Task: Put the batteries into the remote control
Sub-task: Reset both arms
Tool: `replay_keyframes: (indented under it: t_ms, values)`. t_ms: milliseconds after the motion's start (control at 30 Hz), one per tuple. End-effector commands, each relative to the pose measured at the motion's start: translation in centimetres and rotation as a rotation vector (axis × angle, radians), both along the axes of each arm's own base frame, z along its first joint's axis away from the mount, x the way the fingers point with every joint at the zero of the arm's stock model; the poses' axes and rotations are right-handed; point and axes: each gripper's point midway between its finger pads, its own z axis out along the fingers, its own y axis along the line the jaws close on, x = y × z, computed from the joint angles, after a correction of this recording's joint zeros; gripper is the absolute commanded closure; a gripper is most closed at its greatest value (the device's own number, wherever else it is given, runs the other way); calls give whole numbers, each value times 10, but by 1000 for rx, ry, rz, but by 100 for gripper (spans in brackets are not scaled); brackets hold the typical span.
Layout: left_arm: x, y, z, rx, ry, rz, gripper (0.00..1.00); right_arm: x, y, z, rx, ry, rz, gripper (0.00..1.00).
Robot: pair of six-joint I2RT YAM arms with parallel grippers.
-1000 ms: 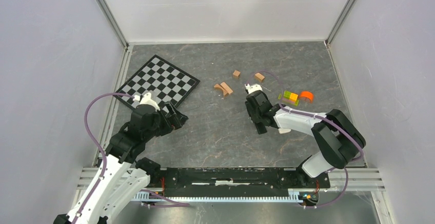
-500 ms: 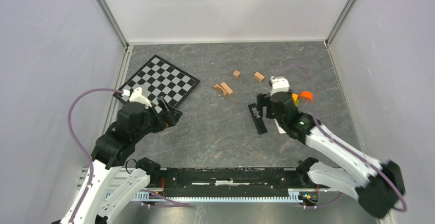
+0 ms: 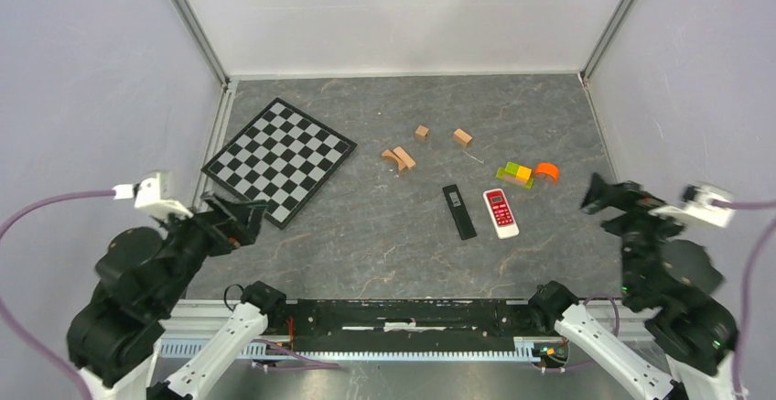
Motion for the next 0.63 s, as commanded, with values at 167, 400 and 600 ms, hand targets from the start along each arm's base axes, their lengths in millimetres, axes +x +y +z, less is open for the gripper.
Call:
replay_keyframes:
  t_ms: [167, 400, 600]
  values:
    - [-41, 53, 25, 79, -93, 137, 0, -25, -33, 49, 38, -59, -97, 2]
    - [-57, 61, 31, 85, -142, 132, 0, -24, -28, 55, 90, -124, -68, 2]
    - [-57, 60, 28, 92, -132, 126, 0, -13, -20, 48, 82, -116, -61, 2]
